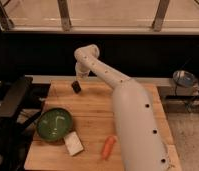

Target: Knock the eraser over

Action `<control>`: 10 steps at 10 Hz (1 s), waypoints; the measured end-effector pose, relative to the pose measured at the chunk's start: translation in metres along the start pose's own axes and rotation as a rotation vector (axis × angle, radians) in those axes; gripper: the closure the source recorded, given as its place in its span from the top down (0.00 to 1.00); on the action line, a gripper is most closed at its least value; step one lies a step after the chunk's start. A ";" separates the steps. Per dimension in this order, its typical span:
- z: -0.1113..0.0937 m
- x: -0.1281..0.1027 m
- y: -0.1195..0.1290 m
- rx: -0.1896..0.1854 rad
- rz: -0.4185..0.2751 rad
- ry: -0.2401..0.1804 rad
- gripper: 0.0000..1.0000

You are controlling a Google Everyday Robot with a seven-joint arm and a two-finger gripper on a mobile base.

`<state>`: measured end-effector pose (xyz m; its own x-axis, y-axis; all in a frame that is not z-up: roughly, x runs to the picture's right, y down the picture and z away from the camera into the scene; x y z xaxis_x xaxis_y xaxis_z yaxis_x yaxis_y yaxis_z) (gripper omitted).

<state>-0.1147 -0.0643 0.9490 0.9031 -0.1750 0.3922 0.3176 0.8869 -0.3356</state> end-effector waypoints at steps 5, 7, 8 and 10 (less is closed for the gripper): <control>-0.003 -0.015 -0.010 0.001 -0.020 -0.014 0.01; -0.007 -0.010 -0.011 0.001 -0.023 -0.015 0.01; -0.008 -0.012 -0.012 0.001 -0.026 -0.017 0.01; -0.010 -0.016 -0.016 0.003 -0.035 -0.025 0.01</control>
<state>-0.1317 -0.0795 0.9396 0.8837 -0.1954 0.4253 0.3481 0.8817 -0.3184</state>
